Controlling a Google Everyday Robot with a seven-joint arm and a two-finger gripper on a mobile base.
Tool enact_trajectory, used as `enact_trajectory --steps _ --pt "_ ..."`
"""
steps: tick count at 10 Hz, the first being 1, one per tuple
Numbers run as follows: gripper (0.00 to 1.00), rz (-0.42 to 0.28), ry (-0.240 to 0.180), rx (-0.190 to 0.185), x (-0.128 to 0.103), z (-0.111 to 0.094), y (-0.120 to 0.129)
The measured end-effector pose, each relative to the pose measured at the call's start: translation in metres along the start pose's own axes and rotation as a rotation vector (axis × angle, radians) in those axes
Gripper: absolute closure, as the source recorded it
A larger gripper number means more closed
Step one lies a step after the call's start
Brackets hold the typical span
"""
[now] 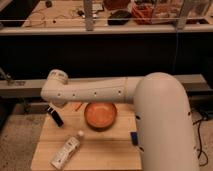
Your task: Knock the eraser over
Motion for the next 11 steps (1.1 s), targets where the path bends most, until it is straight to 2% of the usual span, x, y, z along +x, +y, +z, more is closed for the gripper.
enact_trajectory --steps 5,7,8,10,11 --pt "1.0 0.033 -0.029 -0.042 -0.01 0.012 0.017" --pt "1.0 0.015 -0.043 -0.04 -0.017 0.013 0.016" --pt "1.0 -0.014 -0.07 -0.012 -0.03 0.008 0.008" --pt "1.0 -0.098 -0.178 0.14 -0.062 -0.02 -0.017" --pt "1.0 -0.128 -0.227 0.201 -0.07 -0.037 -0.026"
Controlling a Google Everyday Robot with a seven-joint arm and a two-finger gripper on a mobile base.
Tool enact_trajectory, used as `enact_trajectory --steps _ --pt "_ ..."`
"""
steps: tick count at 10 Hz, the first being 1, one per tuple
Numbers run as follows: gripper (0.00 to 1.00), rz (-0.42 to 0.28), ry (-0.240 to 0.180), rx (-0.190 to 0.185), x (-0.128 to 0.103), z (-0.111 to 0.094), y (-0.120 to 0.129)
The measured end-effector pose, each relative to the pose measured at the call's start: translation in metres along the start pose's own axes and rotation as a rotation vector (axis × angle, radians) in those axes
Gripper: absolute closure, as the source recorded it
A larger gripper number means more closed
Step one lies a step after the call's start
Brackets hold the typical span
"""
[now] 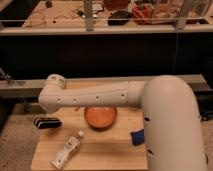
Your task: Knock the eraser over
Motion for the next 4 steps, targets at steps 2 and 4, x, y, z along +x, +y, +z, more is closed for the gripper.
enact_trajectory --steps 2,4 --pt "1.0 -0.066 -0.163 0.151 -0.021 -0.041 -0.033" --pt "1.0 -0.095 -0.243 0.233 -0.033 -0.08 -0.061"
